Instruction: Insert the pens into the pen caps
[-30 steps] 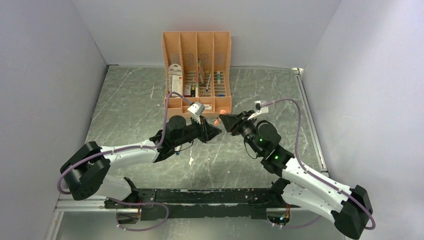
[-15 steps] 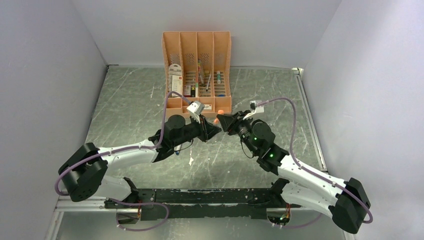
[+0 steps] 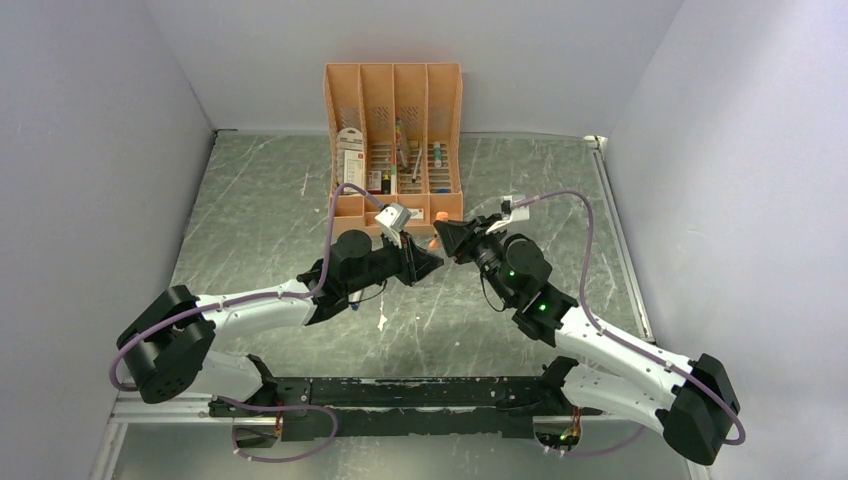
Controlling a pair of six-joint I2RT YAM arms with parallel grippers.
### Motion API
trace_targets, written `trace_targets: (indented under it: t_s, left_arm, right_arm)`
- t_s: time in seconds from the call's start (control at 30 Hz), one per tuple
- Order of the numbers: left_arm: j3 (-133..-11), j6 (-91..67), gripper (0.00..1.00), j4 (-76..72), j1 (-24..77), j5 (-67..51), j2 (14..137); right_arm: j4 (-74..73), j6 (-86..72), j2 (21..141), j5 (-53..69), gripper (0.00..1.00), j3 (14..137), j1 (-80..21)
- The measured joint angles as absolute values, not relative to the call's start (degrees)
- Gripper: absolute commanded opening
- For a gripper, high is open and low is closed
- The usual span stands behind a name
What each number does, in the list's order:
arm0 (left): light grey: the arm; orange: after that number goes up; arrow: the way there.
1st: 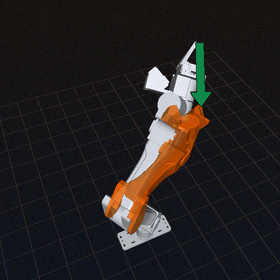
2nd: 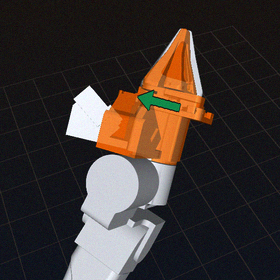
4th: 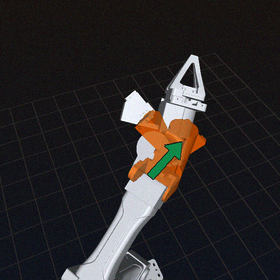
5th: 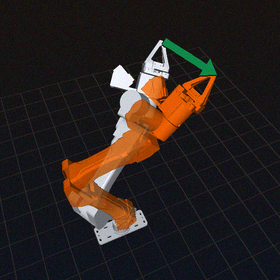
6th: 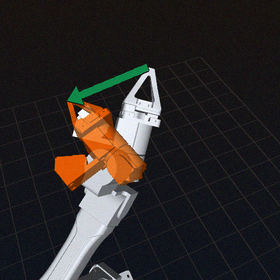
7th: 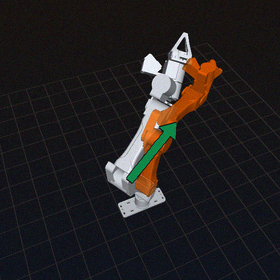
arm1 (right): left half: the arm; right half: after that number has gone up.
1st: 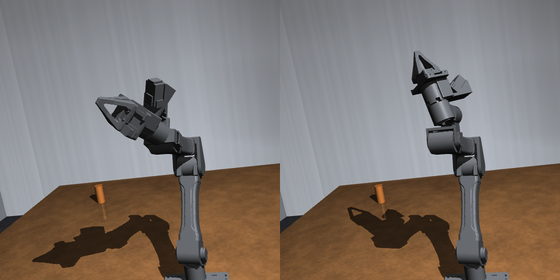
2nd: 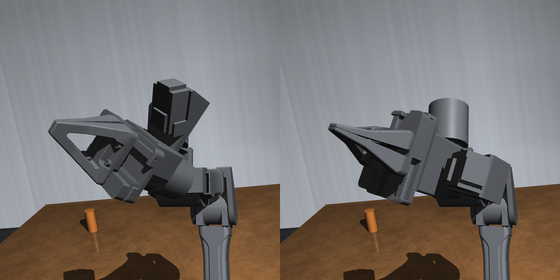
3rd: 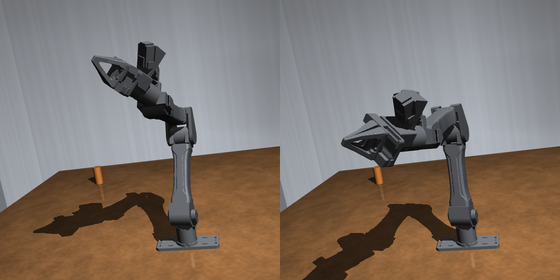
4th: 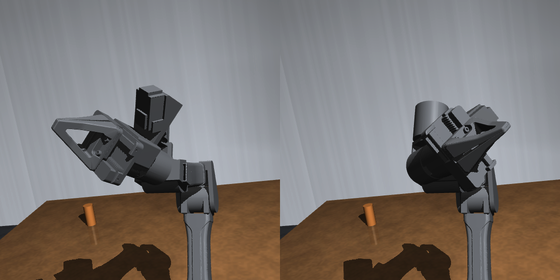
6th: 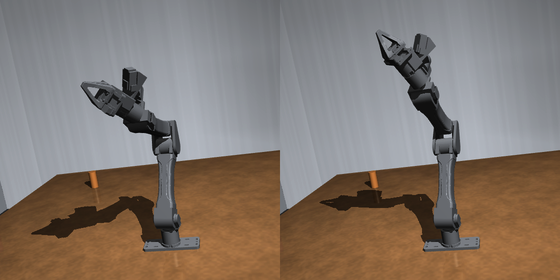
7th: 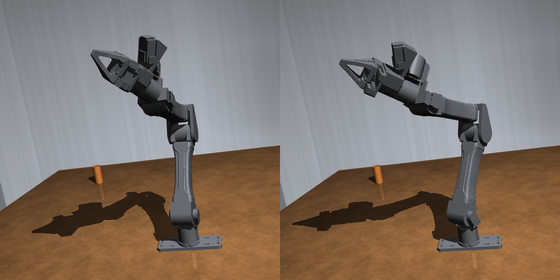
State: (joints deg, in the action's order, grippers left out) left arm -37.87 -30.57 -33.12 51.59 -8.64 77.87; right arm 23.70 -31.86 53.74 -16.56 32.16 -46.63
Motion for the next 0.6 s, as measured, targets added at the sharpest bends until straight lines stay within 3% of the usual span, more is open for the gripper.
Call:
trace_targets:
  t_s: [0.6]
  left_arm:
    - [-39.0,-30.7,0.07,-33.1,51.9,-9.2,77.8]
  right_arm:
    - [24.1,-32.1,55.6,-16.0,0.0,32.4,-46.6]
